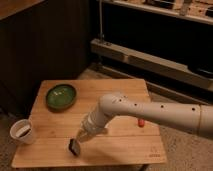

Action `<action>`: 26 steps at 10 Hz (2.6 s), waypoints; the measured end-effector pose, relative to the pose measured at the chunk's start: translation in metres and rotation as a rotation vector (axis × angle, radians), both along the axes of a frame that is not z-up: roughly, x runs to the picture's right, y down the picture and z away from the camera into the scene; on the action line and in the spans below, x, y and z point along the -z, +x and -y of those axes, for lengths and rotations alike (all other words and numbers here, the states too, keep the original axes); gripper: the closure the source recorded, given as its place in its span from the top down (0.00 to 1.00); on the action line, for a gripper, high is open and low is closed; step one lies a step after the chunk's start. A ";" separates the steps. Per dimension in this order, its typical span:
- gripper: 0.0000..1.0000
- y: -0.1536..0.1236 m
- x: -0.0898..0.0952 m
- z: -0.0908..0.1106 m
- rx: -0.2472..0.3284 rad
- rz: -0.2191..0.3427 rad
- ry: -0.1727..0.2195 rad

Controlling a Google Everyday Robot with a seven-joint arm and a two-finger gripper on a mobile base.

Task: Knock the eraser over

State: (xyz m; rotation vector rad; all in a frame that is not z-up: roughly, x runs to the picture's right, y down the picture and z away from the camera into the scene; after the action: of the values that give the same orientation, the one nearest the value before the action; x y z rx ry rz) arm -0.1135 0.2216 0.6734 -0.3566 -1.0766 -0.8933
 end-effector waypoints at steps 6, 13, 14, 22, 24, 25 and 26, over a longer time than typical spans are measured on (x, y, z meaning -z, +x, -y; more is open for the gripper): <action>0.02 0.022 -0.014 -0.030 0.012 0.006 -0.093; 0.02 0.025 -0.023 -0.061 0.075 -0.013 -0.178; 0.02 0.023 -0.026 -0.065 0.087 -0.024 -0.189; 0.02 -0.008 -0.021 -0.059 0.098 -0.039 -0.198; 0.02 -0.014 -0.022 -0.060 0.100 -0.039 -0.198; 0.02 -0.014 -0.020 -0.057 0.095 -0.041 -0.195; 0.02 -0.016 -0.019 -0.056 0.096 -0.041 -0.195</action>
State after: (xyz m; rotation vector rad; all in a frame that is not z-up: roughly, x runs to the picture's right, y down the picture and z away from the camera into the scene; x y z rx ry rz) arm -0.1295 0.2773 0.6923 -0.5908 -1.1192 -0.8638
